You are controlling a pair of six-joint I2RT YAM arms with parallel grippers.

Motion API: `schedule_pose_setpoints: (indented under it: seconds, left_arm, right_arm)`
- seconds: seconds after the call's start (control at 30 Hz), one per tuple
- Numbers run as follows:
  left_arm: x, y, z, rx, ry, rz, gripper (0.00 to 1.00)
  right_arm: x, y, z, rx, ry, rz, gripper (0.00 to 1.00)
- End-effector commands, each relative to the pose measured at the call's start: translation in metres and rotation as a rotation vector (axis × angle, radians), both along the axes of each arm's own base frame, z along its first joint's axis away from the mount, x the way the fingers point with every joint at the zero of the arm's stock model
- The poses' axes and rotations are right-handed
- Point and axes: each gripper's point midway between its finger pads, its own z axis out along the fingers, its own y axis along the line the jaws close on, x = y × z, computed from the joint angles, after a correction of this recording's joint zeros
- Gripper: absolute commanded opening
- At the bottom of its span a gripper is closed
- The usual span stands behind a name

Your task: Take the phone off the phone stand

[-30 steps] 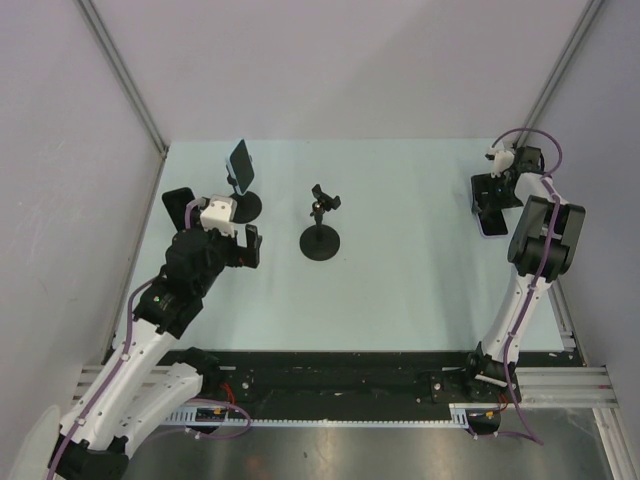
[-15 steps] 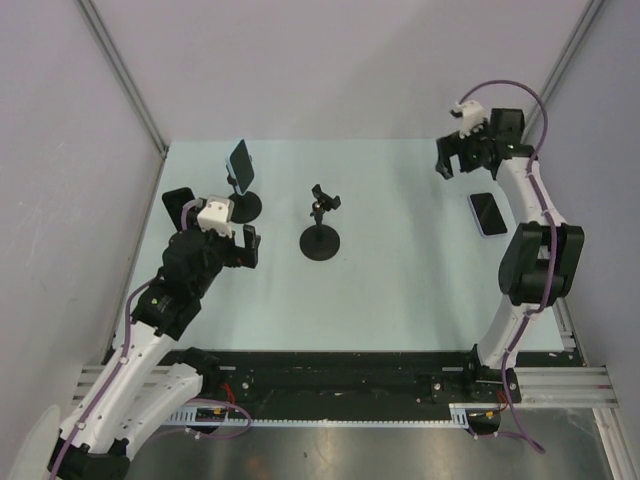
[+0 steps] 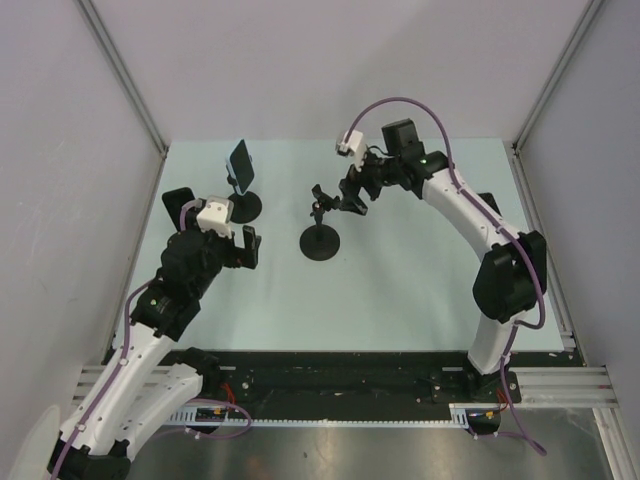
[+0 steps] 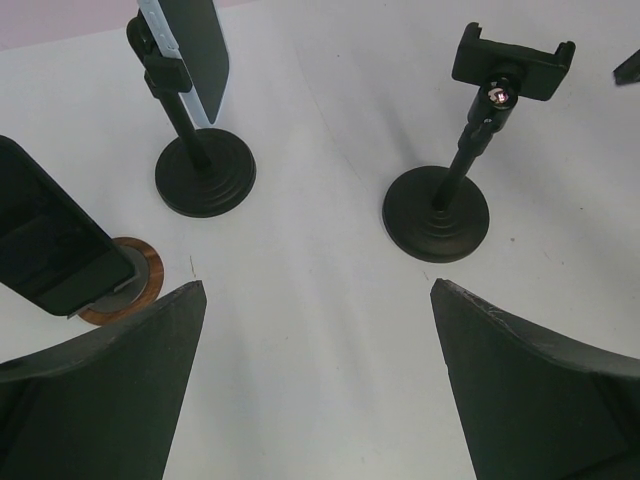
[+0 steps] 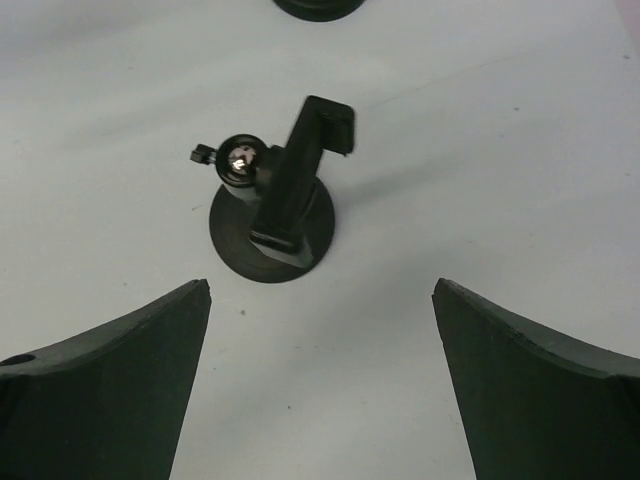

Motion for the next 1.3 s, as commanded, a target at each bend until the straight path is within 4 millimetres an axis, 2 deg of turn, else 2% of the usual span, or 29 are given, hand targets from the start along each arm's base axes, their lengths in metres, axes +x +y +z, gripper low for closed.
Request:
schedule_pose_setpoints:
  seconds: [0.0,0.2,0.43,0.63,0.83,1.07,1.27]
  left_arm:
    - [0.001,-0.001,0.009,-0.001,-0.044,-0.017,1.00]
    - [0.001,-0.001,0.010,-0.004,-0.046,-0.023,1.00]
    - [0.001,-0.002,0.010,-0.008,-0.046,-0.028,1.00]
    - [0.000,-0.003,0.010,-0.009,-0.047,-0.031,1.00]
    - [0.000,-0.004,0.009,-0.013,-0.043,-0.039,1.00]
    - [0.000,-0.005,0.009,-0.016,-0.043,-0.043,1.00]
    - [0.000,-0.006,0.010,-0.017,-0.045,-0.046,1.00]
  right_arm:
    - [-0.012,0.026,-0.009,-0.020,0.013,0.095,0.98]
    - [-0.020,0.047,-0.024,-0.031,0.039,0.148,0.98]
    - [-0.042,0.056,-0.019,-0.036,0.064,0.181,0.94]
    - [-0.063,0.050,-0.023,-0.044,0.128,0.177,0.82]
    - [-0.081,0.049,-0.015,-0.023,0.136,0.188,0.68]
    - [-0.081,0.057,-0.015,-0.003,0.114,0.159,0.46]
    - [-0.080,0.063,-0.020,-0.014,0.100,0.135,0.40]
